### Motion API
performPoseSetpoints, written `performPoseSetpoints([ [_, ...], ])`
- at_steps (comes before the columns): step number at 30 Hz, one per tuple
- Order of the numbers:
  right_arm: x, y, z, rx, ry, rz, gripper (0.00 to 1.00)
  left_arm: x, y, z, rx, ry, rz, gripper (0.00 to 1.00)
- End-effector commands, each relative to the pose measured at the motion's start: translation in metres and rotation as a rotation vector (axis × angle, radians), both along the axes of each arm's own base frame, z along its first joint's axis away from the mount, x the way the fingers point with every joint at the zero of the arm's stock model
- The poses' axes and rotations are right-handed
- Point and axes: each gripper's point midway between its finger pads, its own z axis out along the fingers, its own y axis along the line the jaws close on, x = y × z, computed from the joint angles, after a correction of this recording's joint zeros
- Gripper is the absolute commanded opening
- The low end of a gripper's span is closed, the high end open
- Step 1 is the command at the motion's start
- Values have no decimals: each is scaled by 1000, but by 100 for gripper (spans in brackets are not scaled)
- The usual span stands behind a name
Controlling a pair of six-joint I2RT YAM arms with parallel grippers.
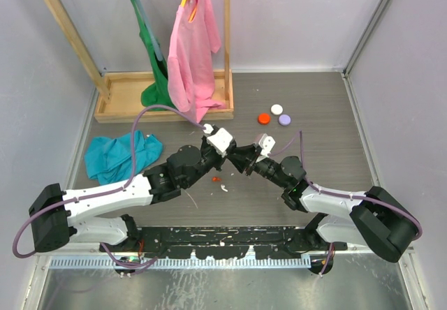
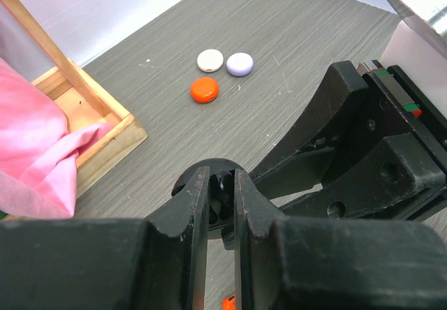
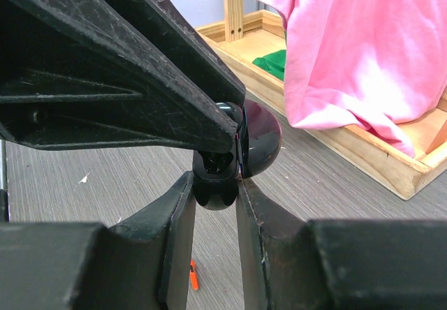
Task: Insert the wireless bluetooth earbuds into the charging case
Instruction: Place the earbud in the charging case.
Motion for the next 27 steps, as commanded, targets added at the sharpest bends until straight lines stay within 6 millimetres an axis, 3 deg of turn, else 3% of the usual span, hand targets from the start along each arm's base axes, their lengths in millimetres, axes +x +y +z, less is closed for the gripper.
performPoseSetpoints([
  [1,-1,-2,36,85,-83,-5,1,0,5,16,-28,-43,15,10],
  [27,-2,-4,40,97,-91,-12,1,-7,8,7,-7,-42,6,14],
])
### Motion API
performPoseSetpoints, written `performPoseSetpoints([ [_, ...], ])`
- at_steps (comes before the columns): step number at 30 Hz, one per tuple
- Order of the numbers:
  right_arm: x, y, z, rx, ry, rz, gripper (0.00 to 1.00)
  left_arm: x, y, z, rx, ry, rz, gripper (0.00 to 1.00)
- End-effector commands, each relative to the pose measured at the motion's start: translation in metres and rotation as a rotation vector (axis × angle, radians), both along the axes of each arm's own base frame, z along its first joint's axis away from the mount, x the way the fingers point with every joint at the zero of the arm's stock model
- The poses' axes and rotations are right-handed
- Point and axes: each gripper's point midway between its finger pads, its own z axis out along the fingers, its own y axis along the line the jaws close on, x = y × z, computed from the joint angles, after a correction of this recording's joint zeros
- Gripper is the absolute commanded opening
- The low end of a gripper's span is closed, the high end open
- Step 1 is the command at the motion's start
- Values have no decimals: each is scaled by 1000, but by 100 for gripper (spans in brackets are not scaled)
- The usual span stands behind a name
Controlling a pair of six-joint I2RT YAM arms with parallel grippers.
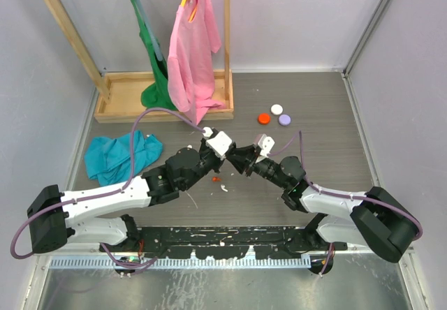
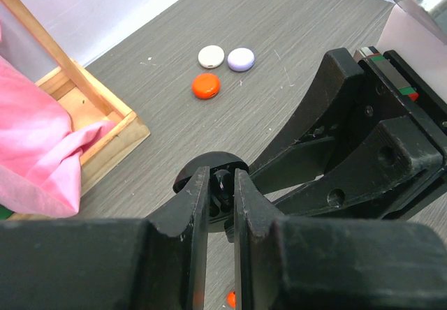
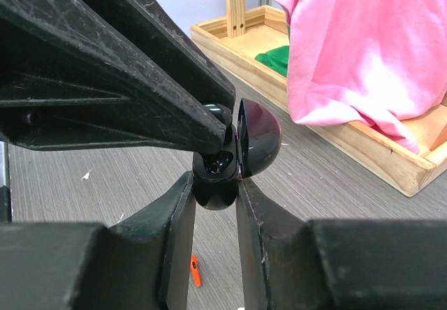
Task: Insert the wireless bluetooth earbuds into the charging case
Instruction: Place the earbud in the charging case.
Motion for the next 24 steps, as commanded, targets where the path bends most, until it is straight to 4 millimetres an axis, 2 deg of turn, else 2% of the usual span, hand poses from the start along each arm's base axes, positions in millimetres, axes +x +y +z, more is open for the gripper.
performPoseSetpoints([
  [1,-2,-5,43,105,-99,-14,1,-2,5,10,-31,-27,17,14],
  [18,-1,-10,47,122,-108,-42,1,-10,1,-2,-14,3,32,21],
  [24,-1,-10,47,121,-110,-41,1,-12,-3,5,-51,35,29,24],
])
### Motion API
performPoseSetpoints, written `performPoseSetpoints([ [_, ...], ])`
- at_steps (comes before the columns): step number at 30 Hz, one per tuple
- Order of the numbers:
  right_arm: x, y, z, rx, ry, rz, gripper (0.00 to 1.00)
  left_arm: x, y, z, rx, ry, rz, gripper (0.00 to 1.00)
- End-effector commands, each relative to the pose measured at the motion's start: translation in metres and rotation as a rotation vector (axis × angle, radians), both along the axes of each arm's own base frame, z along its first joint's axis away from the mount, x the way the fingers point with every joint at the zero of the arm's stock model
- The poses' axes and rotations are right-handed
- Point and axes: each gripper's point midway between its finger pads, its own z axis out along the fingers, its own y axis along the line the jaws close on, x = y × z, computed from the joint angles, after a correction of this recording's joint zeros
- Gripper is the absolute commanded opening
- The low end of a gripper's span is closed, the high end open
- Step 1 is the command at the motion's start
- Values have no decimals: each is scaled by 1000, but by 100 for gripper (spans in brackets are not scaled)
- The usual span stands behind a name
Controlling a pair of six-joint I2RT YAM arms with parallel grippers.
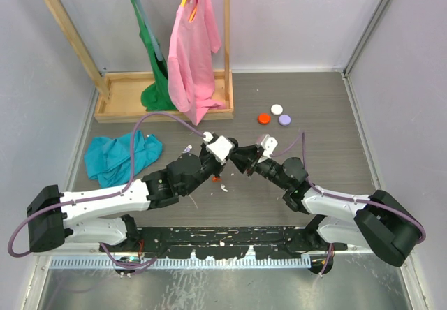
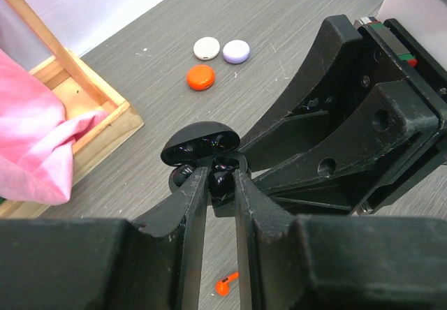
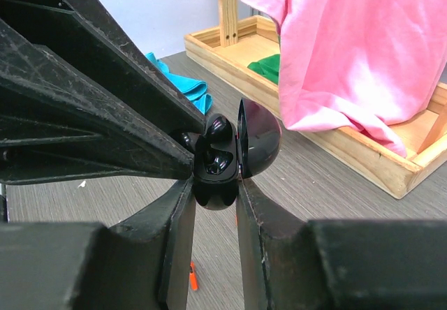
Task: Insert the wireless bluetooth earbuds into the charging case
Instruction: Place the earbud in the charging case.
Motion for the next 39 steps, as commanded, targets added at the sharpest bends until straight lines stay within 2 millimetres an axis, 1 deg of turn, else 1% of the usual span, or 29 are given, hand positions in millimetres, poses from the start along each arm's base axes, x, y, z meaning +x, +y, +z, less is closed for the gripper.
performPoseSetpoints([
  [1,0,-4,38,99,-95,-17,1,0,-4,13,-53,25,19,24],
  [7,-1,-2,37,95,-92,-7,1,4,-2,25,-74,64,66,24],
  [11,-1,-1,35,90,-85,2,1,7,0,33,-81,96,106,26],
  [12,-2,0,34,89,-84,6,1,7,0,38,-87,104,107,27],
  [16,-2,1,32,86,-79,14,1,7,-1,41,-75,147,124,30],
  [20,-3,1,33,87,-81,14,2,9,-1,39,-71,185,158,32],
  [22,-3,0,32,86,-81,12,2,8,-1,42,-79,212,163,33],
  [24,-3,-1,33,88,-82,9,2,3,0,49,-102,235,150,34],
  [28,-2,-1,32,87,-80,7,2,-4,8,60,-136,270,145,37],
  [31,-3,-1,31,84,-78,9,2,-8,14,56,-133,313,129,38],
  [36,-4,0,29,82,-77,16,2,-13,10,48,-199,439,11,42],
  [39,-5,2,30,82,-80,27,1,-12,8,48,-241,475,-43,43],
])
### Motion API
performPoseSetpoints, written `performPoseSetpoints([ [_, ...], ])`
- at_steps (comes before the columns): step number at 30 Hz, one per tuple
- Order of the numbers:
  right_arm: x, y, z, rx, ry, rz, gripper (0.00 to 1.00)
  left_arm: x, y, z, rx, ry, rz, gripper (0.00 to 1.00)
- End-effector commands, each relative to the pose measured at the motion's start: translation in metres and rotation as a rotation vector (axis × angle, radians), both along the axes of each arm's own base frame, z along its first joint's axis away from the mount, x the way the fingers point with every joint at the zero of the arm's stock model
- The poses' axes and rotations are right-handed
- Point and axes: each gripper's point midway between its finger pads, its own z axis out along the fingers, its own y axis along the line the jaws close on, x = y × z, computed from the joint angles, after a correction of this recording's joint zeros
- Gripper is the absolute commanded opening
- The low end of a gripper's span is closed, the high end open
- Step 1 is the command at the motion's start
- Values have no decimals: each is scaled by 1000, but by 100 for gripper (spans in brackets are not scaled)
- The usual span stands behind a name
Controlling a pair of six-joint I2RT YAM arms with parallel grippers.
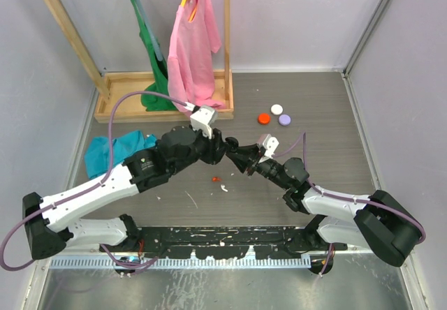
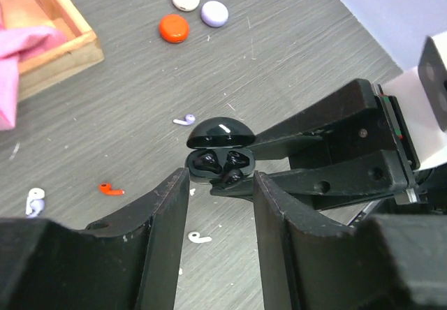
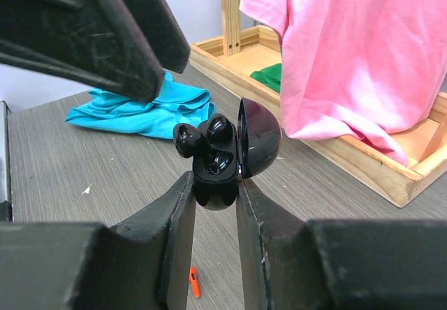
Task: Insert the wireless bluetooth earbuds into the charging case
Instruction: Place the earbud in the charging case.
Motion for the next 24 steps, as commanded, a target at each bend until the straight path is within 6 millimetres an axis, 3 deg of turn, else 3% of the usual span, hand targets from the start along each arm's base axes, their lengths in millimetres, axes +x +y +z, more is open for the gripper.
performPoseSetpoints([
  [1,-4,2,24,59,-66,20,2,-10,-10,14,-141,68,-114,44],
  [24,-5,3,24,62,-65,28,1,-11,-25,-4,-185,197,-190,44],
])
